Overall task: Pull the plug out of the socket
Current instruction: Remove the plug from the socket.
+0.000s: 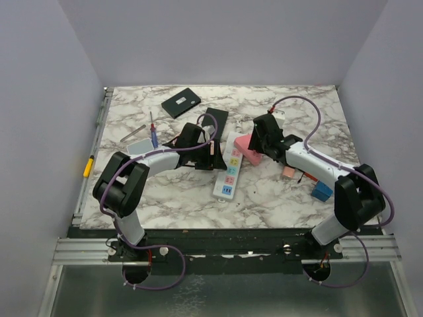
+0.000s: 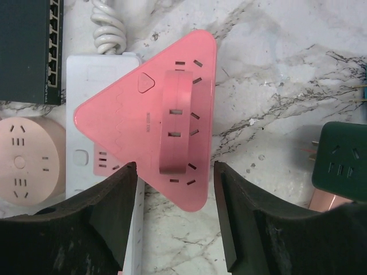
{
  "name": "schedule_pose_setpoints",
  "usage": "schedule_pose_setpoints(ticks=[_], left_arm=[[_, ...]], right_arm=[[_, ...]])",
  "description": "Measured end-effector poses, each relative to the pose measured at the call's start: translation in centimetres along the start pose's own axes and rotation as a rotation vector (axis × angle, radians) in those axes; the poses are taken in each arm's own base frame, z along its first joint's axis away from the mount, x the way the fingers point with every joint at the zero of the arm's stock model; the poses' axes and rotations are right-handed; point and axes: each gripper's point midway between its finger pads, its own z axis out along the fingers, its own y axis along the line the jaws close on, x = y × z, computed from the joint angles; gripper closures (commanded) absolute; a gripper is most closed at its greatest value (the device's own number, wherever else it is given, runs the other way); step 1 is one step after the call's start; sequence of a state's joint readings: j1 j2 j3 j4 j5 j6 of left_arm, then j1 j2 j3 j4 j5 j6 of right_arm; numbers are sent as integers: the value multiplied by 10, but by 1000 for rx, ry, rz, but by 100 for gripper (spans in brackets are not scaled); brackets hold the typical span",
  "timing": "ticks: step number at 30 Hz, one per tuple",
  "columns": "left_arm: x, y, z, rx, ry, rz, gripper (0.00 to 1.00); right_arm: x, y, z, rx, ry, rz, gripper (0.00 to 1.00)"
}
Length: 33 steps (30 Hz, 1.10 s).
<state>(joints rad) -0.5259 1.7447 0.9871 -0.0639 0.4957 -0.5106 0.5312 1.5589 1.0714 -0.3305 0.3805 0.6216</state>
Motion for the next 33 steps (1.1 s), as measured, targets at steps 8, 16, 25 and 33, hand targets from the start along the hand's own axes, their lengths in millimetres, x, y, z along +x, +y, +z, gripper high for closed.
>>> schedule_pose_setpoints(ticks=[8, 16, 25, 33], left_arm=[[0, -1, -2, -1, 1, -1, 28], [1, -1, -2, -2, 3, -2, 28], [1, -1, -3, -2, 4, -3, 28], [-1, -3, -4, 1, -2, 1, 28]], right_arm=[[-2, -6, 15, 79, -21, -11, 48], [-5, -4, 18, 70, -34, -18, 53], [4, -6, 26, 84, -11, -43, 68], [3, -2, 27, 56, -13, -64, 90]])
